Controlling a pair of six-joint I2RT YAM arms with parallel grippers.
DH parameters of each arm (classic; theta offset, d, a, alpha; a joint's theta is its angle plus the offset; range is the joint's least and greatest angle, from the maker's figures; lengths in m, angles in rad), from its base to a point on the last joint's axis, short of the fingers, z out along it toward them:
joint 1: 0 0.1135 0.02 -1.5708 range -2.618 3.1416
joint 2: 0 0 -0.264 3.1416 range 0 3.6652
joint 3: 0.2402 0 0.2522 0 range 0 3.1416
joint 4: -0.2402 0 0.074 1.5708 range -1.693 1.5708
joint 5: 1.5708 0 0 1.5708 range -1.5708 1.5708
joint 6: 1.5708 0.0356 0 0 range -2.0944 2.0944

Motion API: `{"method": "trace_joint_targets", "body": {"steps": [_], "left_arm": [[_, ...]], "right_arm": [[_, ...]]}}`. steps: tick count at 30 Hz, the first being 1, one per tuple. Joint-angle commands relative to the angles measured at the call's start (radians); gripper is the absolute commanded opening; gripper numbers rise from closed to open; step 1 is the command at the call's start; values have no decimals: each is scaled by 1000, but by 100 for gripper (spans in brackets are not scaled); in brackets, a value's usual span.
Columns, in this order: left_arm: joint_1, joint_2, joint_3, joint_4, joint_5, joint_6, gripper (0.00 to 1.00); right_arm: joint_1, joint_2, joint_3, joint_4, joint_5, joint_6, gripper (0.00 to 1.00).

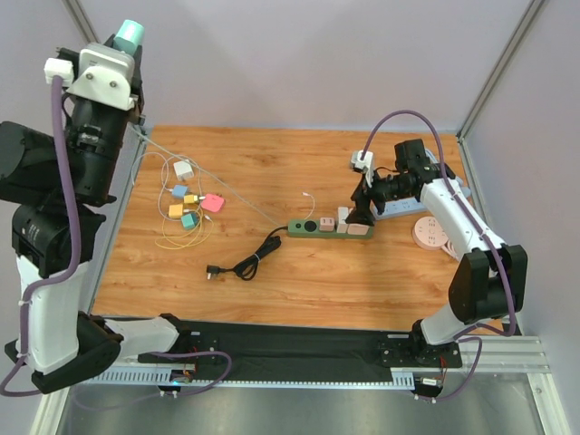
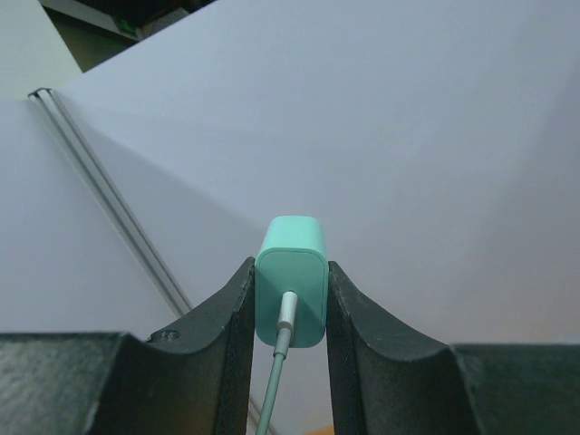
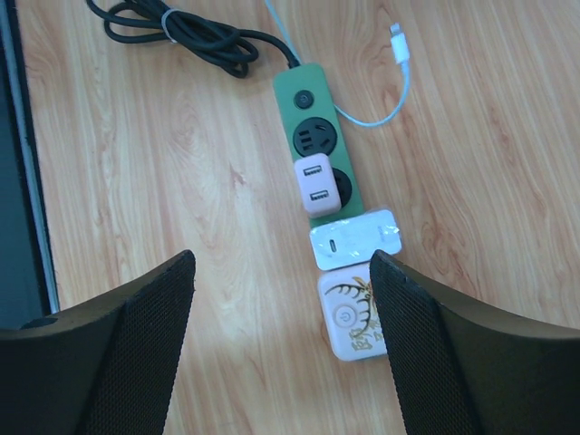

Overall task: Pull the plug off the socket
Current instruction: Place the socket at the center of the board.

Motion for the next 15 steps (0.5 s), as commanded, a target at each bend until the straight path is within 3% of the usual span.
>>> {"method": "trace_joint_targets", "body": {"steps": [1, 2, 4, 15], "left_arm": [[4, -30, 59, 91, -10, 30, 0], [4, -33, 61, 91, -1, 23, 0], [4, -34, 56, 72, 16, -11, 0], [4, -113, -59, -10, 21, -106, 0]], "right_arm": [[1, -12, -7, -39, -130, -36, 78], [8, -6, -10, -47, -208, -45, 78], [70, 17, -1, -42, -222, -48, 78], [493, 278, 290, 254, 308, 155, 82]]}}
